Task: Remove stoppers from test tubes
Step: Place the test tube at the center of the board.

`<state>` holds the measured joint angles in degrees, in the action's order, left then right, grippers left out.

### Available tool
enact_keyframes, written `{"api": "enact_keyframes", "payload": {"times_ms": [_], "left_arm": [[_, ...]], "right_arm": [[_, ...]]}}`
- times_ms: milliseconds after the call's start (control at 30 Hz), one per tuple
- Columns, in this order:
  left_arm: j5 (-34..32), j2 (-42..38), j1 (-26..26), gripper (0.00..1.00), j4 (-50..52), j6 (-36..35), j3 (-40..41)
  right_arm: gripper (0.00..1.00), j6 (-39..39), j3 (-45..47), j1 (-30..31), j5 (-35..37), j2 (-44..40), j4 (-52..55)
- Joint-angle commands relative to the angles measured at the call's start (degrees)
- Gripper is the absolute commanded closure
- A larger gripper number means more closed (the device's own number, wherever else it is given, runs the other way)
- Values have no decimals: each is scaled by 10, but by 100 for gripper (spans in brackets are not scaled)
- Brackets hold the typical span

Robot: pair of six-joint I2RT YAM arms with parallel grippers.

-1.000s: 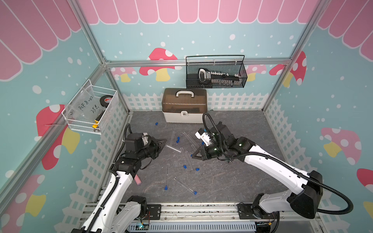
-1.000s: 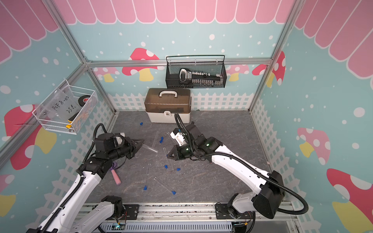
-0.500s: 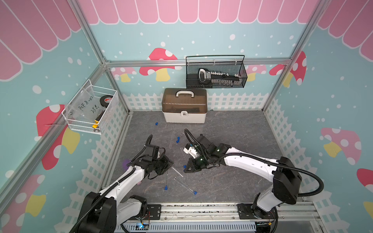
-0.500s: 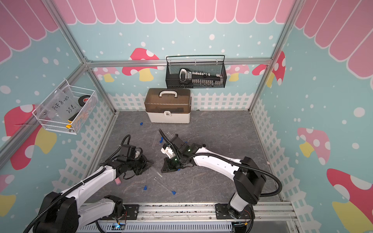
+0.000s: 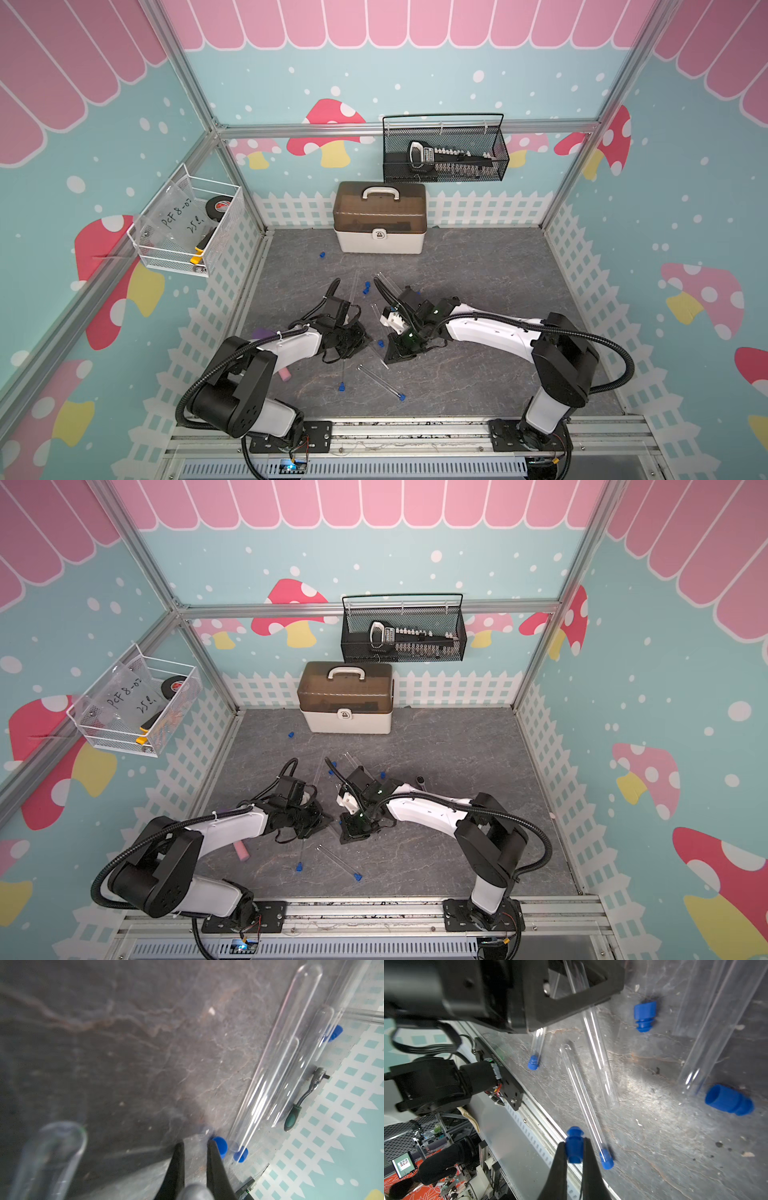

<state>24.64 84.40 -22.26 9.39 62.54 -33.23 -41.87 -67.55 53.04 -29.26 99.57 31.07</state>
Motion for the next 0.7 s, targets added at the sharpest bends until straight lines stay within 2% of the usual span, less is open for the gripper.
{"api": "enact_keyframes", "payload": {"times_ms": [0, 200, 467, 667], "left_arm": [[-19, 21, -6, 100, -7, -5, -9], [-12, 40, -7, 95, 5, -11, -15], [-18, 35, -7, 75, 18, -16, -17], [-21, 36, -6, 64, 28, -19, -26]], "right_arm": [[98, 20, 3, 5, 19, 25, 25], [96, 33, -6, 3, 27, 58, 30], [73, 48, -21, 3, 41, 71, 55], [63, 56, -29, 2, 54, 63, 71]]}}
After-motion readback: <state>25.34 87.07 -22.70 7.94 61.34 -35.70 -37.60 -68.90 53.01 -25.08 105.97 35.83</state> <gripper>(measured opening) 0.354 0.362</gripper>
